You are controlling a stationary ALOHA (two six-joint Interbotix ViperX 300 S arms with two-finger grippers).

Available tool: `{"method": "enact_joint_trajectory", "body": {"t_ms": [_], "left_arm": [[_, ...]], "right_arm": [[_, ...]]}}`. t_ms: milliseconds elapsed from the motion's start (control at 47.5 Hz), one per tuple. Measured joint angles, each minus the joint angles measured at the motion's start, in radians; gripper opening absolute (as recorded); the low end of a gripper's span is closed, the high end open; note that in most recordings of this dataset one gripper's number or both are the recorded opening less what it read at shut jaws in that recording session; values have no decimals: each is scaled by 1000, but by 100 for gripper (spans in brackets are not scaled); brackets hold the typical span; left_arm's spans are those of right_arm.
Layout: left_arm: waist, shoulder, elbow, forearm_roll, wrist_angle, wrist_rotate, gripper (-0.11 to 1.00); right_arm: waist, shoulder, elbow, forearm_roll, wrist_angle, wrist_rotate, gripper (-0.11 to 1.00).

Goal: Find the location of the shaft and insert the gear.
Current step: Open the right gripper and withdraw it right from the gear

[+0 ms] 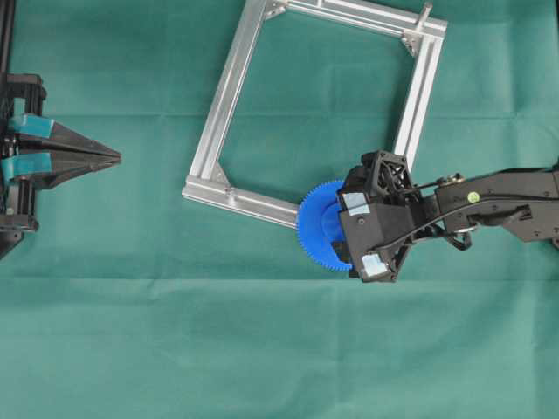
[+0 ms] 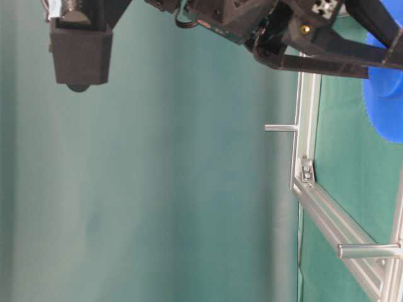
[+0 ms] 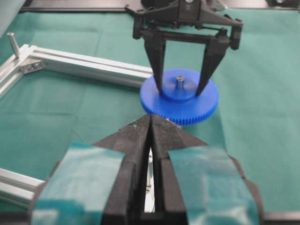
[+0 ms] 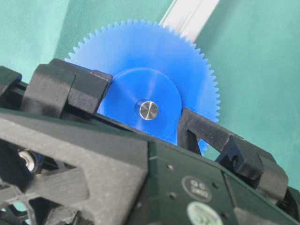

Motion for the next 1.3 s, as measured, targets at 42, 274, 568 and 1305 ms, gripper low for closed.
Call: {"method": "enact_joint_trajectory", "body": {"t_ms": [42,274,568,1305], "left_arm": [[0,0,0,0,0,2,2],[0,0,0,0,-2,2,2],[0,0,0,0,0,2,2],[0,0,0,0,0,2,2]], "right_arm": [[0,3,0,0,0,0,69],[0,6,0,0,-2,2,69],[0,8,-2,0,-2,2,69],[3,-43,-11,-5,9,-2,86]]}}
